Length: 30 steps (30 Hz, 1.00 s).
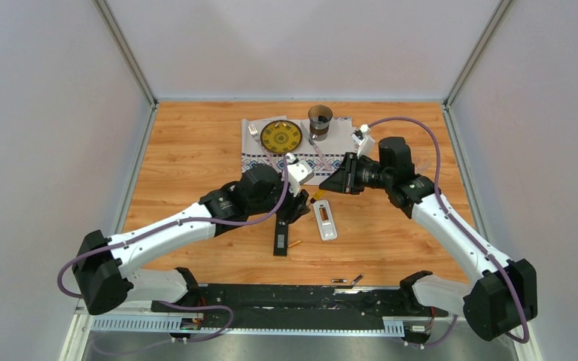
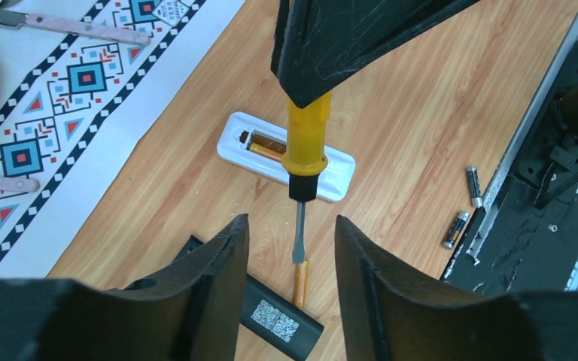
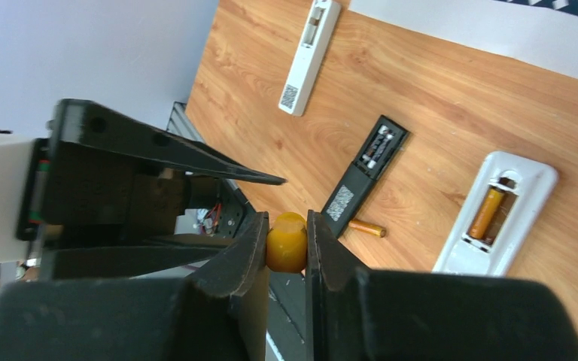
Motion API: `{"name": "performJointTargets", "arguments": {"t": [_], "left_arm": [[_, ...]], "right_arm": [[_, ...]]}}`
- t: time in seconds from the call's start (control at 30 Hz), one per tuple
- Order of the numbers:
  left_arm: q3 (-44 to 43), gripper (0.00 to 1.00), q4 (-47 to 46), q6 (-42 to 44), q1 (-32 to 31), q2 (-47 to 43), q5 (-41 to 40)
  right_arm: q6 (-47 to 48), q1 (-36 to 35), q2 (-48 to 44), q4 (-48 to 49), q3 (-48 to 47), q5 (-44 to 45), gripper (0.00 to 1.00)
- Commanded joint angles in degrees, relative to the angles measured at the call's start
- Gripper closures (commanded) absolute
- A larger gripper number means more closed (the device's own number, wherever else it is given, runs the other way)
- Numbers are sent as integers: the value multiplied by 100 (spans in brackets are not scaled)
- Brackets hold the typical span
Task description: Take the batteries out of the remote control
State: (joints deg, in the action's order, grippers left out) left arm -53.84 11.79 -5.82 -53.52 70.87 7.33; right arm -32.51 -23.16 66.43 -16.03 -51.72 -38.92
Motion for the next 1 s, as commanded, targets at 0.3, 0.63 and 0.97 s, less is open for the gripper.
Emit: {"name": "performJointTargets", "arguments": {"t": [0.3,0.63,0.97], "left_arm": [[498,42,-80,-639,8,-92,-127],[138,65,-177,-1104,8,1418,-136],[-346,76,-414,-1254,8,2492,84]], "right_arm": [[992,13,-158,-137,13,2282,100],[1150,4,607,-251,-31,2748,100],[1124,-101,792,-75,233,2723,100]]}}
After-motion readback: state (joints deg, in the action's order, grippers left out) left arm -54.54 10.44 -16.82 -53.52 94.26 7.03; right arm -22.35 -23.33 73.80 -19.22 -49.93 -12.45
